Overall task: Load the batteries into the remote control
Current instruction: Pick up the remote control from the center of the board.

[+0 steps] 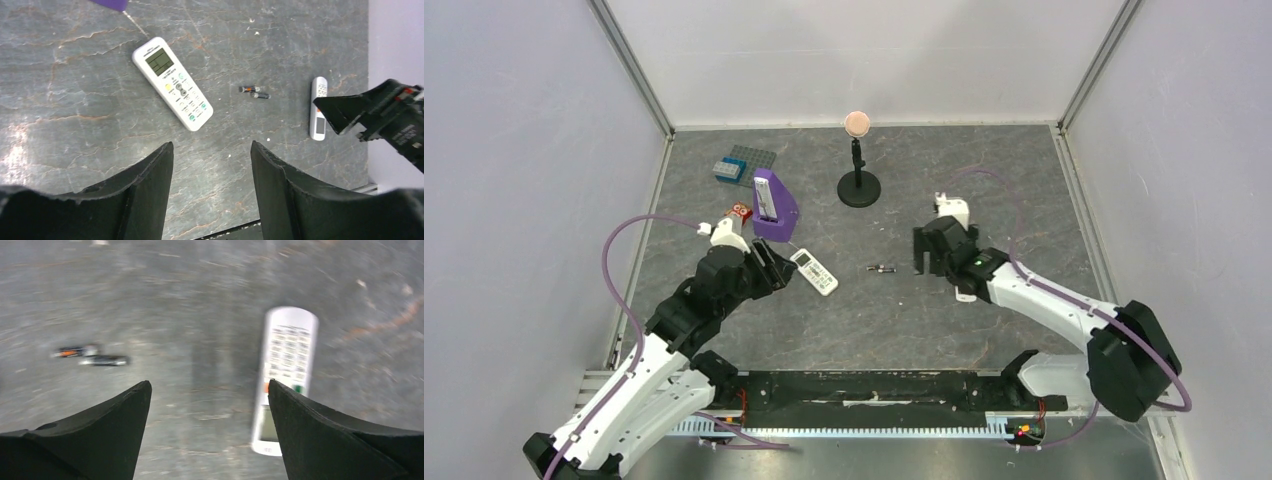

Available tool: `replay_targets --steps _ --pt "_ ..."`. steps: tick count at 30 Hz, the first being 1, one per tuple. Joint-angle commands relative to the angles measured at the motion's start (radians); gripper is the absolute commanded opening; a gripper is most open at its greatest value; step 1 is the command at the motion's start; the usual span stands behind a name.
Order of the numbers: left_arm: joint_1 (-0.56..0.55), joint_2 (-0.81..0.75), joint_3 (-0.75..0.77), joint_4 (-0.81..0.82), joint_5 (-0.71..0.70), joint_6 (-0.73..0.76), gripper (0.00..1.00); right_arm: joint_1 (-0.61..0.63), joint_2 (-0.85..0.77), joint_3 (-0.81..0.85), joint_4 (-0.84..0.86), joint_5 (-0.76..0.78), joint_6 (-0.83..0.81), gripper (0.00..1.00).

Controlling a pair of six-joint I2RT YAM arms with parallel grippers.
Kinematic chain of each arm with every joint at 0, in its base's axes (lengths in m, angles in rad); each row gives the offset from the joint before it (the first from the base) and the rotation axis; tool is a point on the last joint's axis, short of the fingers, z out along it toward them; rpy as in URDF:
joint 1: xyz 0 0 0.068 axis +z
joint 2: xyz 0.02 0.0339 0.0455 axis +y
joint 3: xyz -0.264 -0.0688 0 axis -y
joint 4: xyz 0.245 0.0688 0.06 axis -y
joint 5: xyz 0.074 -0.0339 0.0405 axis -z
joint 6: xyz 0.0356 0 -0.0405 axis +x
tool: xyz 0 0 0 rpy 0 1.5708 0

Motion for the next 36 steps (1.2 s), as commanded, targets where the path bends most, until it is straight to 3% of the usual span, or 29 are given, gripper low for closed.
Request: replay_targets --steps 1,8,17,19,26,29,36 --pt "0.000 0.008 0.014 0.115 0.014 -0.030 0.65 -0.133 -0.053 -0.098 0.001 0.060 0.018 0.90" --pt "0.000 0.008 0.028 0.111 -0.014 0.008 0.70 -0.334 -0.023 -0.184 0.063 -0.112 -0.013 0.91" --pt "0.000 -0.030 0.033 0.115 -0.075 0.049 0.72 -0.349 0.016 -0.222 0.080 -0.177 -0.045 0.87" --pt "-0.001 -0.039 0.028 0.127 -0.077 0.056 0.72 -0.348 0.031 -0.224 0.076 -0.173 -0.047 0.82" --pt "0.000 -0.047 0.024 0.147 -0.059 0.095 0.72 -0.347 0.025 -0.224 0.074 -0.235 -0.067 0.42" --pt "0.000 -0.045 0.025 0.167 -0.028 0.131 0.72 -0.346 -0.033 -0.217 0.102 -0.379 -0.102 0.37" --pt "0.000 -0.034 0.030 0.313 0.180 0.290 0.72 -0.313 -0.148 -0.154 0.167 -0.942 -0.177 0.35"
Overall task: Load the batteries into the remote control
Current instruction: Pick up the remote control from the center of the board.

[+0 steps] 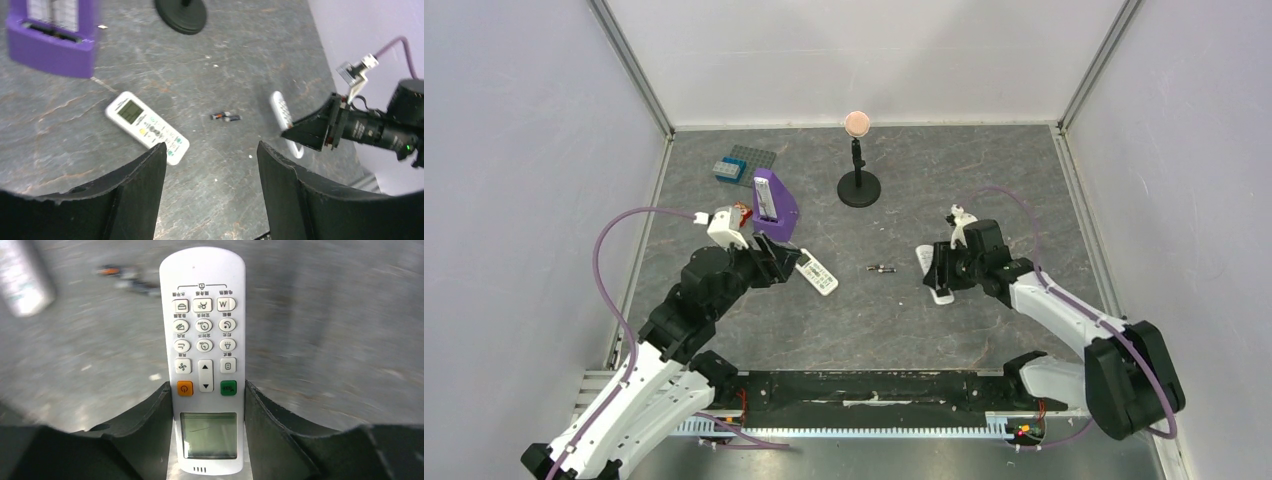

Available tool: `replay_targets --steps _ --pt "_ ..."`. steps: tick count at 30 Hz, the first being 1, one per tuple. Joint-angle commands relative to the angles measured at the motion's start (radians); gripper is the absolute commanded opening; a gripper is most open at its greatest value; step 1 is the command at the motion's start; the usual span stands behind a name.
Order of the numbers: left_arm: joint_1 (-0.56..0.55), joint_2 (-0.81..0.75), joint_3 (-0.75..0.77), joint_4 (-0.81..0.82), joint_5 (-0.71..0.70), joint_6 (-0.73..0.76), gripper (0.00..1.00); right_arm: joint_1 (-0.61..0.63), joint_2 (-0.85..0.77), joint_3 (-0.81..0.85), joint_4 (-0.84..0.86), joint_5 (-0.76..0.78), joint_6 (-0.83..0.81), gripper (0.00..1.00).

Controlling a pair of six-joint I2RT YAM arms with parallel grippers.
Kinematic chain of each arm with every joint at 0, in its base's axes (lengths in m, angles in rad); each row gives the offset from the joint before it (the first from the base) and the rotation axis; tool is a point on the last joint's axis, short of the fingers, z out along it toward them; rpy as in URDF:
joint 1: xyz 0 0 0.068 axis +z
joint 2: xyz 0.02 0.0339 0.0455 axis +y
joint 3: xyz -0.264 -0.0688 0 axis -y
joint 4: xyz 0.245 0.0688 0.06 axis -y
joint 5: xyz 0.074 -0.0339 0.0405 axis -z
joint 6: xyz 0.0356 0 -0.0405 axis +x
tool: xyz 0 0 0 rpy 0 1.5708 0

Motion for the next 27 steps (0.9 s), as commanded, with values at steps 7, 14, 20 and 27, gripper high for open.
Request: replay_targets --steps 7,14,20,27 --pt "-0.002 0.116 0.046 0.342 0.424 0.057 0.72 0.129 -0.146 0.032 0.436 -0.717 0.209 0.36" --pt "-0.003 0.310 0.098 0.409 0.626 -0.173 0.71 0.329 -0.107 0.144 0.422 -0.571 0.171 0.37" --pt "-0.003 0.278 0.087 0.353 0.573 -0.231 0.71 0.361 -0.090 0.188 0.387 -0.442 0.100 0.35" --pt "-0.003 0.300 0.059 0.317 0.592 -0.350 0.70 0.421 -0.071 0.252 0.338 -0.389 -0.071 0.36"
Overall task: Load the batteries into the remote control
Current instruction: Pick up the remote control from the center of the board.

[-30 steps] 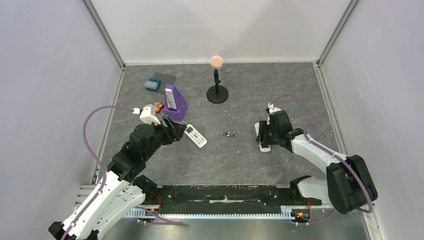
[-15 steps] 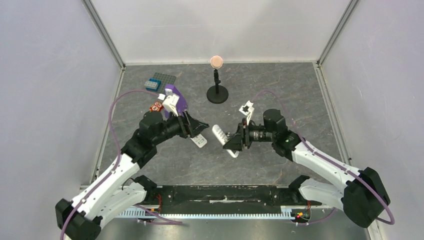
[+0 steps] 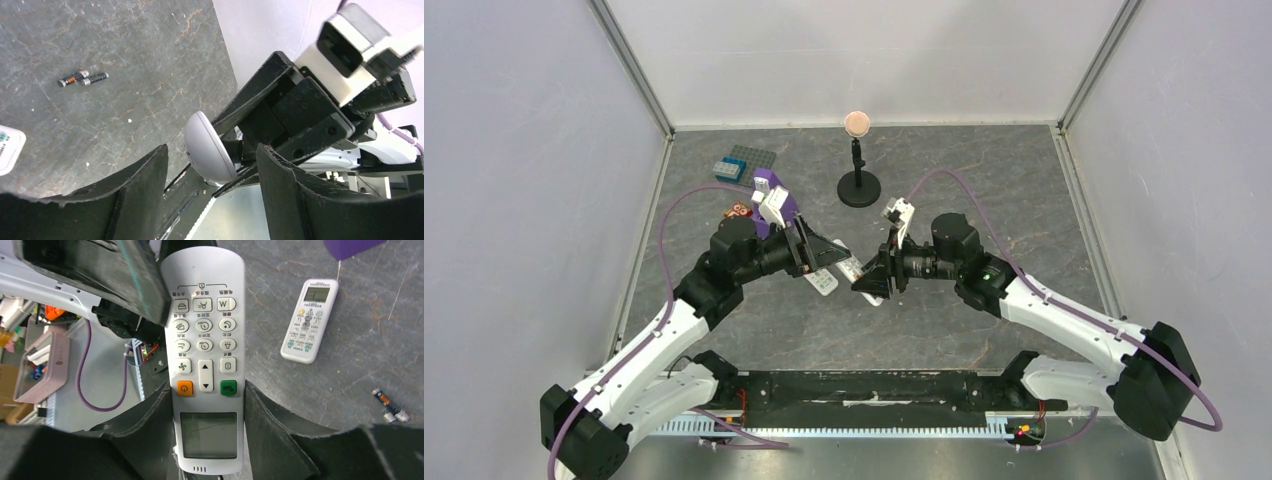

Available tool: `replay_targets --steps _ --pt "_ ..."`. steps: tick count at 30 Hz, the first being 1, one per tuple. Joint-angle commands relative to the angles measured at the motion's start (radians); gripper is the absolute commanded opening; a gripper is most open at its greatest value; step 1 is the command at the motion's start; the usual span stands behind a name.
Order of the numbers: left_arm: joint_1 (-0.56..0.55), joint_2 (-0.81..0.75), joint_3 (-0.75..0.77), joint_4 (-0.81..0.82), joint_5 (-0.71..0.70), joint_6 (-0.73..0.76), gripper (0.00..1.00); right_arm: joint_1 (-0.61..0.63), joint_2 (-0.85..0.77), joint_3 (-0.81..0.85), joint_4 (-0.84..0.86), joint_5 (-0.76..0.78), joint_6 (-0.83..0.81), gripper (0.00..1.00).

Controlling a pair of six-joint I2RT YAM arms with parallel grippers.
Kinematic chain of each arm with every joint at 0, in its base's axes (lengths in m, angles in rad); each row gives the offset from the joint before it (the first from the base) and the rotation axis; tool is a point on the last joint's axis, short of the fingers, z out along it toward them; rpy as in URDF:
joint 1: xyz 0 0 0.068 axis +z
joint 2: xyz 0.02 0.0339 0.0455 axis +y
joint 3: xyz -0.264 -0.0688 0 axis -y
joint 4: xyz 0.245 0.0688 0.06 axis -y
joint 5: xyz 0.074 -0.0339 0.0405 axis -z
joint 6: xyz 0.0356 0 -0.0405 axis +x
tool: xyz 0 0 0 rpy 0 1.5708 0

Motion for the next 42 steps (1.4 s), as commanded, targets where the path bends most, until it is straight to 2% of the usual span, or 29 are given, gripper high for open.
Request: replay_targets --steps 1,5,9,12,14,16,20,24,27,32,36,42 --pt "-0.003 0.004 0.007 -0.013 0.019 -0.120 0.70 0.042 0.013 0.097 -0.018 0.057 -0.170 0.37" --pt "-0.003 0.008 0.010 -0.040 -0.009 -0.137 0.63 0.059 0.026 0.136 -0.067 0.113 -0.251 0.37" --pt "-0.003 0.012 0.006 -0.056 -0.008 -0.150 0.42 0.065 0.045 0.168 -0.100 0.169 -0.289 0.38" --pt "-0.003 0.007 -0.001 -0.061 -0.008 -0.160 0.20 0.068 0.056 0.181 -0.101 0.183 -0.293 0.39" --pt "-0.003 0.005 -0.003 -0.062 -0.013 -0.174 0.09 0.070 0.052 0.182 -0.101 0.183 -0.290 0.42" --pt "-0.003 0.001 -0.004 -0.056 -0.013 -0.192 0.03 0.070 0.039 0.170 -0.083 0.185 -0.279 0.48" --pt "-0.003 -0.014 -0.005 -0.042 -0.026 -0.247 0.02 0.069 -0.042 0.105 0.009 0.254 -0.235 0.79" --pt "-0.003 -0.063 -0.019 -0.016 -0.068 -0.360 0.02 0.069 -0.189 -0.013 0.169 0.333 -0.165 0.91" --pt "-0.003 -0.118 -0.065 0.073 -0.104 -0.508 0.02 0.069 -0.285 -0.119 0.340 0.394 -0.058 0.94" --pt "-0.003 -0.190 -0.127 0.191 -0.158 -0.730 0.02 0.071 -0.338 -0.243 0.616 0.479 0.150 0.96" --pt "-0.003 -0.221 -0.122 0.195 -0.185 -0.831 0.02 0.077 -0.281 -0.256 0.807 0.479 0.244 0.96" --pt "-0.003 -0.257 -0.120 0.175 -0.224 -0.967 0.02 0.105 -0.170 -0.221 1.004 0.452 0.267 0.97"
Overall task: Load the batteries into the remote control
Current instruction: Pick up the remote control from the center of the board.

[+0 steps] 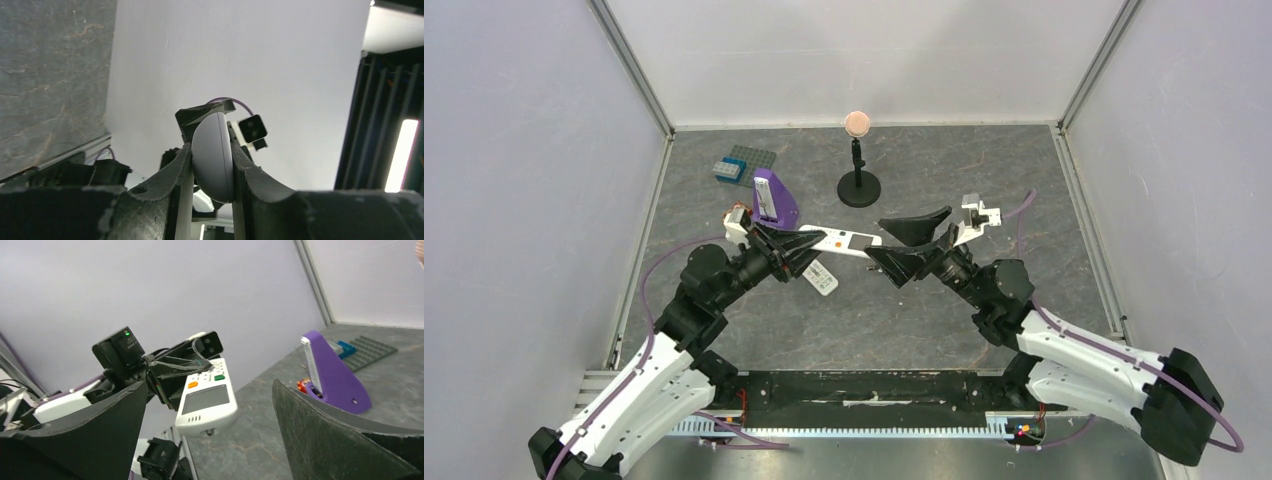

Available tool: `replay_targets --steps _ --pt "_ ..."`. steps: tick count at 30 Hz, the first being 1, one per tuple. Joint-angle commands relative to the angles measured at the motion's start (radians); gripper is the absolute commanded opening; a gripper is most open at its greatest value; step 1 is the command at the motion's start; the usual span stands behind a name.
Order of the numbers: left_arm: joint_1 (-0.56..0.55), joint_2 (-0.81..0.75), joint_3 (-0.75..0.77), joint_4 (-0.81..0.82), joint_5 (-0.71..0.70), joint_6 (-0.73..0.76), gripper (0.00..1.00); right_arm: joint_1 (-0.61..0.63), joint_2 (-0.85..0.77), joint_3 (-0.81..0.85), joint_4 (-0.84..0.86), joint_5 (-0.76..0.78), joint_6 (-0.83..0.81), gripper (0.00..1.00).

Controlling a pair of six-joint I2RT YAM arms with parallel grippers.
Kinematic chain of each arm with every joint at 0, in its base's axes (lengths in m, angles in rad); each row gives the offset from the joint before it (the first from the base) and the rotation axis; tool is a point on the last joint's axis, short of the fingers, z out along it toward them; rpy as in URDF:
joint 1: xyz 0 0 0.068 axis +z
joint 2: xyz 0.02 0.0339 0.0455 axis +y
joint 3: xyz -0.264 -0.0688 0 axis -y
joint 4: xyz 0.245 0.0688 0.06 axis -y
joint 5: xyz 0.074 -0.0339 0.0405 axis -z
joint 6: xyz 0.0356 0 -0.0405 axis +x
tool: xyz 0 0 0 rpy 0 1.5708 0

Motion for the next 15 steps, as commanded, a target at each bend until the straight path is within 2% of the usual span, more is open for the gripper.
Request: replay_targets --steps 1,10,15 --pt "-0.003 -0.029 0.007 0.047 -0.048 -0.191 0.02 0.025 0.064 0.041 0.267 -0.006 0.053 0.97" --pt "-0.003 -0.034 0.007 0.039 -0.054 -0.265 0.02 0.110 0.211 0.091 0.412 0.031 -0.018 0.98" --pt "-0.003 -0.043 0.000 0.050 -0.054 -0.282 0.02 0.142 0.287 0.136 0.427 0.055 -0.053 0.96"
